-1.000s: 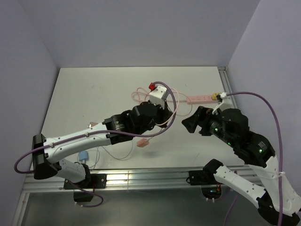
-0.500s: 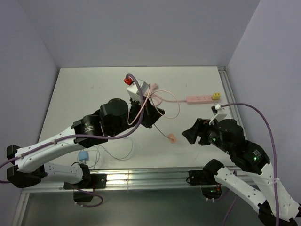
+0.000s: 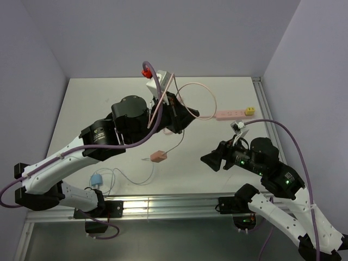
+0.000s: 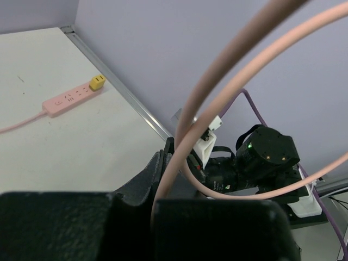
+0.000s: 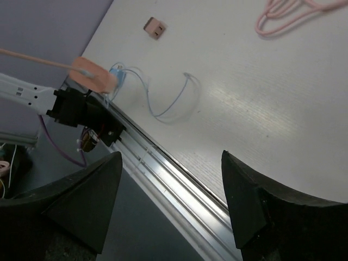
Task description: Insert the plug
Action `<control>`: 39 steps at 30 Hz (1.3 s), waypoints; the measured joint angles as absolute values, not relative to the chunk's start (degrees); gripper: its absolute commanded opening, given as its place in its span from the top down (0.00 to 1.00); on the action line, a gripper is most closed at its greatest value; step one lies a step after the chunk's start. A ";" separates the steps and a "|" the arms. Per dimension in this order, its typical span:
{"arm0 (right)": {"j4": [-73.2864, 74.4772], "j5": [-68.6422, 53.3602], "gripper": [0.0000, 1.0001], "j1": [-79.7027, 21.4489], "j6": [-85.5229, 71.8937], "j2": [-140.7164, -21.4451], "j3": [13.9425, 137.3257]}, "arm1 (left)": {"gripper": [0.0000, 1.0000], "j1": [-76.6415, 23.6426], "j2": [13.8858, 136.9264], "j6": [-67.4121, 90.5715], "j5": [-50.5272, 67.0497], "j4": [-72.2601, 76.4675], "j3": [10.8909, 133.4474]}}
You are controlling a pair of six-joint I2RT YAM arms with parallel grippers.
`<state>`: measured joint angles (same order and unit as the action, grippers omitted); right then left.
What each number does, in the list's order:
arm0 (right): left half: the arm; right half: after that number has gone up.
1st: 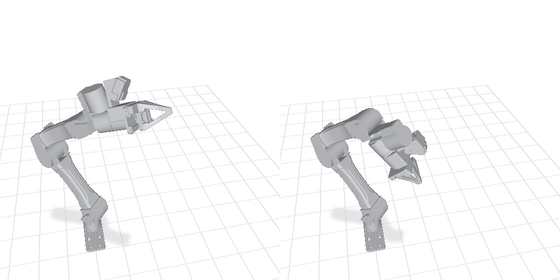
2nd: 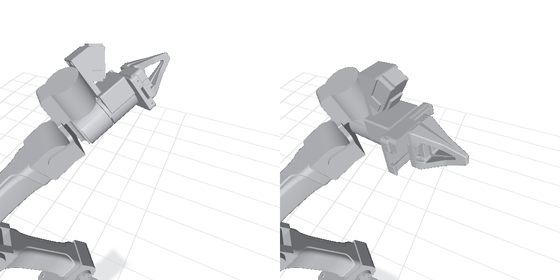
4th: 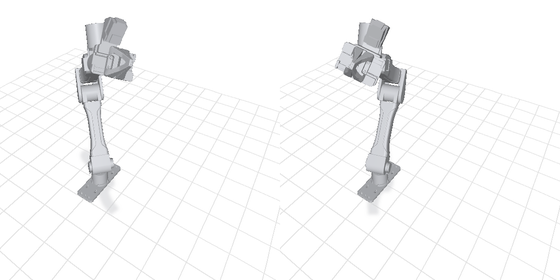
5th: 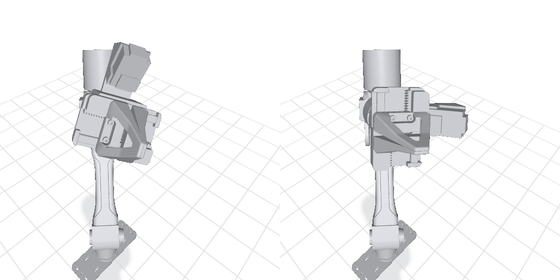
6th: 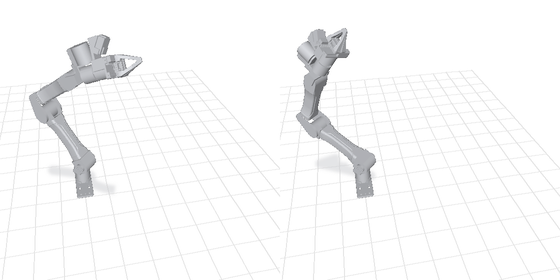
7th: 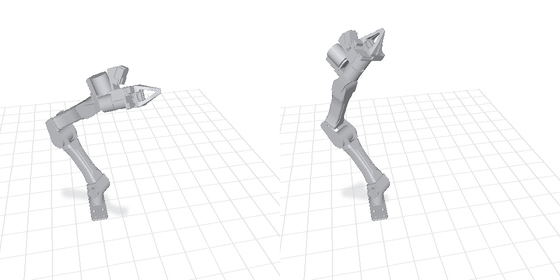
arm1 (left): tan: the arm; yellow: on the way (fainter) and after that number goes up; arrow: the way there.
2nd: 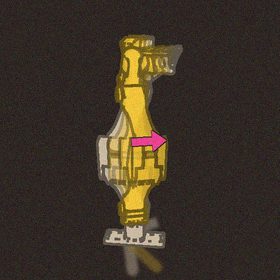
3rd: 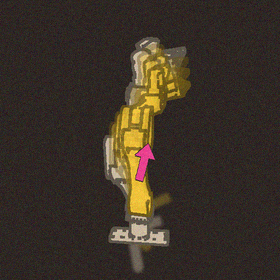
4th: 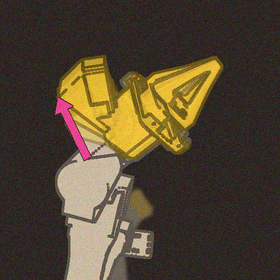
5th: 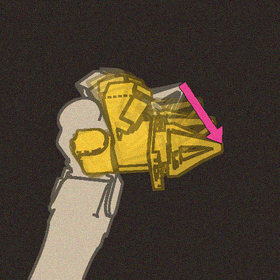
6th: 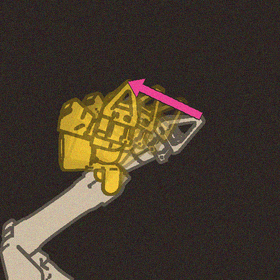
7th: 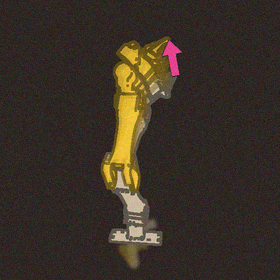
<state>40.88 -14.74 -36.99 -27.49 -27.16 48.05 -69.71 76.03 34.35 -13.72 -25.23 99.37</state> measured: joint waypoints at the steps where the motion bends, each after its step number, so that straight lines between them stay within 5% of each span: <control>1: 40.69 -15.27 0.17 -36.99 -27.09 -27.59 48.56 | 1.00 -69.71 76.25 34.35 -13.58 -25.28 99.42; 11: 35.53 -24.73 0.14 -37.08 -16.29 -32.03 51.40 | 1.00 -69.71 76.88 34.35 -11.99 -26.50 99.44; 18: 34.11 -27.05 0.28 -37.39 -10.76 -35.97 51.40 | 1.00 -69.71 78.83 34.79 -9.02 -26.70 102.52; 32: 29.21 -29.69 0.16 -39.03 -10.35 -37.19 49.15 | 1.00 -69.71 79.09 35.46 -7.31 -26.41 102.78; 39: 27.92 -29.89 0.27 -40.42 -9.08 -39.70 49.12 | 1.00 -69.71 79.24 35.64 -7.11 -26.44 102.91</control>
